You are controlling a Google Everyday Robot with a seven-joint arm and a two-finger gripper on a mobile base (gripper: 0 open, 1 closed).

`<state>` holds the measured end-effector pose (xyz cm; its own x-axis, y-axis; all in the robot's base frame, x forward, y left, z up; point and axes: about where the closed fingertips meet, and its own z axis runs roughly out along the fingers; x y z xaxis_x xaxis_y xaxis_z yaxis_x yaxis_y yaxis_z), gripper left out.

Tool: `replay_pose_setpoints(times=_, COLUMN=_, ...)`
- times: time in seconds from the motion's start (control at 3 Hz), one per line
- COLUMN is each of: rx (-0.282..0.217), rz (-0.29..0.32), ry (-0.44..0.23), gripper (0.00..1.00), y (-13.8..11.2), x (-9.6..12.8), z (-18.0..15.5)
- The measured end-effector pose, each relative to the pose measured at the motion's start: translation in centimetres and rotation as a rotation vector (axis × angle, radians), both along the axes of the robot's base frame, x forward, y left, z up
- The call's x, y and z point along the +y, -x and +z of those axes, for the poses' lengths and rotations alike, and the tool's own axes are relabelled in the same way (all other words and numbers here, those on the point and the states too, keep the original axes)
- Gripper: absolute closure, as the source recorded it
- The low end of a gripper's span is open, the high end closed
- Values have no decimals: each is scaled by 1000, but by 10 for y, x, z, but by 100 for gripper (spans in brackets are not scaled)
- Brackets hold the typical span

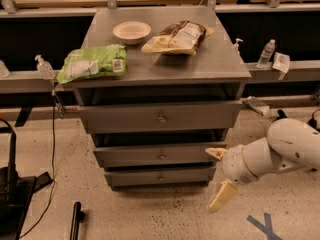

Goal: Open bottom drawer

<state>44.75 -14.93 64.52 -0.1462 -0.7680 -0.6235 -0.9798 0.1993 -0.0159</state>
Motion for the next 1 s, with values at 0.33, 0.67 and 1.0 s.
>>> replay_pose_setpoints(times=0.33, rx=0, rz=0, ry=0, gripper=0, y=0, x=0, z=0)
replay_pose_setpoints(times=0.67, rx=-61, rz=-46, ry=-58, gripper=0, y=-24, x=-7, z=-35)
replay_pose_setpoints(times=1.0, rx=-120, rz=-120, ry=-100, gripper=0, y=-53, x=-7, z=-65)
